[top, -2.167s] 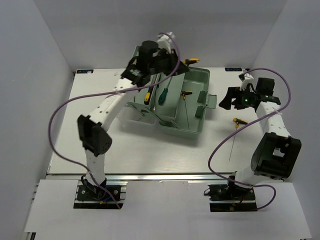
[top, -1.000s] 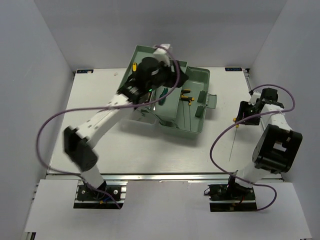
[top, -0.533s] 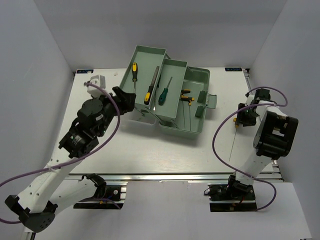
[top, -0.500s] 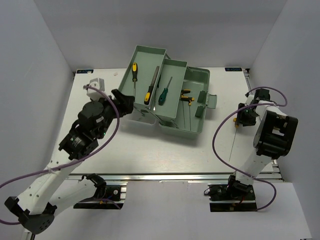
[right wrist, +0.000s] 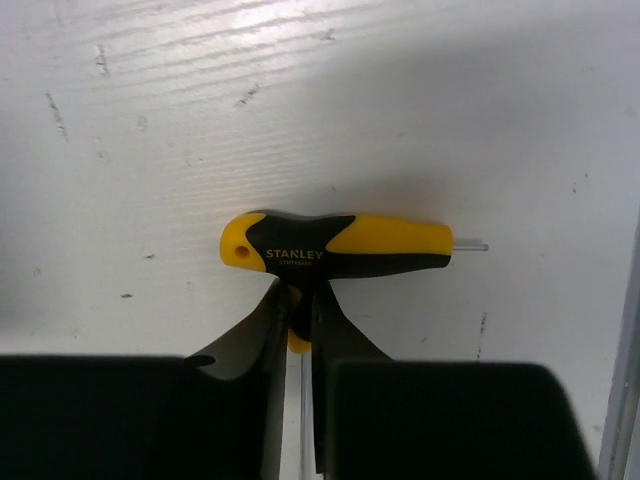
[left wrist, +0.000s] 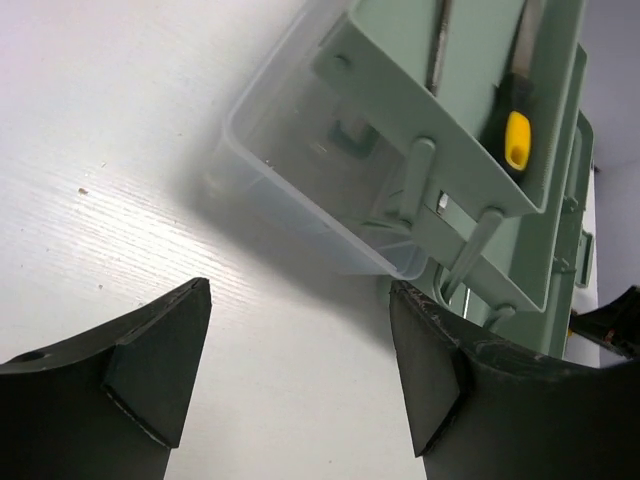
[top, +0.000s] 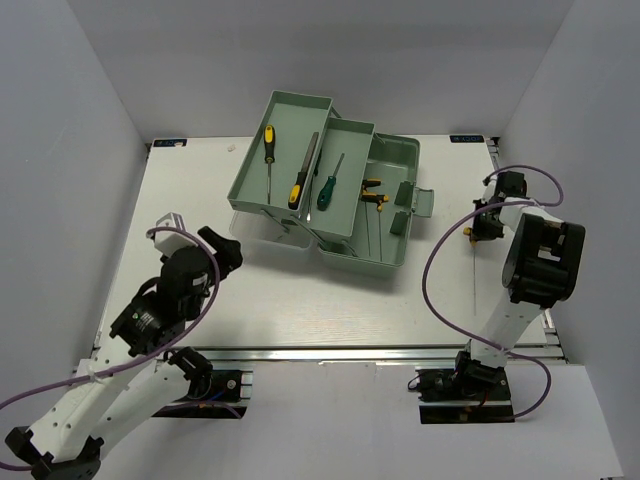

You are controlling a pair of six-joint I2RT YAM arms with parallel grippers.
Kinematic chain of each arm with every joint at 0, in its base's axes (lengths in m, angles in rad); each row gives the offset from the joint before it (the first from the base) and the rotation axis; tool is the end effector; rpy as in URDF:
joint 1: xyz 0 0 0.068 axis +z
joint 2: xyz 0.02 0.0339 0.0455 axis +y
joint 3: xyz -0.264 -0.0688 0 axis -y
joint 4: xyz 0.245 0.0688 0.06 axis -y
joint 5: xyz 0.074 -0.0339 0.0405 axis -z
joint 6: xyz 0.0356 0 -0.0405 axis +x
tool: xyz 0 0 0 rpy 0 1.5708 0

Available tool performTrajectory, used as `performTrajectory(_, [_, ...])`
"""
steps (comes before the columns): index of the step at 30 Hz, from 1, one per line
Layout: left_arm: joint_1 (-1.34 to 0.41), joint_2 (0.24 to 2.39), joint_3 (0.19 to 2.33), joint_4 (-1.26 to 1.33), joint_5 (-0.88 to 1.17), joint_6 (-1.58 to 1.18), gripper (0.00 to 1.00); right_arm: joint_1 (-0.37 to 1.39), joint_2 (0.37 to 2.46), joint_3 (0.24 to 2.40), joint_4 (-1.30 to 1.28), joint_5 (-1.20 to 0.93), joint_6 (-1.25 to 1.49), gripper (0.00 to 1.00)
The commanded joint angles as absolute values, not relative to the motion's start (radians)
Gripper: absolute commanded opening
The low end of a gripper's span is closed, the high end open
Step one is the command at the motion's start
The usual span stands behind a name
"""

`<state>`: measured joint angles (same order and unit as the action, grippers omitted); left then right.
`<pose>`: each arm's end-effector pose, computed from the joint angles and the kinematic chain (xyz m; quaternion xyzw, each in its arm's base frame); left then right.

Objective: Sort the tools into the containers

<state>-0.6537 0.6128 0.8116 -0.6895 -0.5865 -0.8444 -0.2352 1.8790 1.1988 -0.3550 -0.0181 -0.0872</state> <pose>0.1102 -0.0596 0.3237 -0.2261 0.8032 -0.1536 0.5293 0.3738 -0.0889 0.1634 0.0689 0.9619 -0.0339 0.2626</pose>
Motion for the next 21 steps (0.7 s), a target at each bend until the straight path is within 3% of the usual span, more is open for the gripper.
performTrajectory(1, [-0.653,0.578,0.782,-0.771,-0.653,-0.960,0.82,-0.221,1.914,1.193,-0.341,-0.026,-0.086,0.07])
performTrajectory(3, [-0.653,0.568,0.755,-0.785,-0.652,-0.991,0.82,-0.222,1.902,1.222,-0.356,-0.063,-0.101,0.00])
performTrajectory(14, [-0.631,0.724,0.683,-0.758,-0.505,-1.092,0.84,-0.203,1.776,1.598,-0.491,-0.586,-0.057,0.00])
performTrajectory(21, [-0.490,0.762,0.672,-0.721,-0.379,-1.037,0.84,-0.033,1.778,1.741,-0.434,-0.657,0.213,0.00])
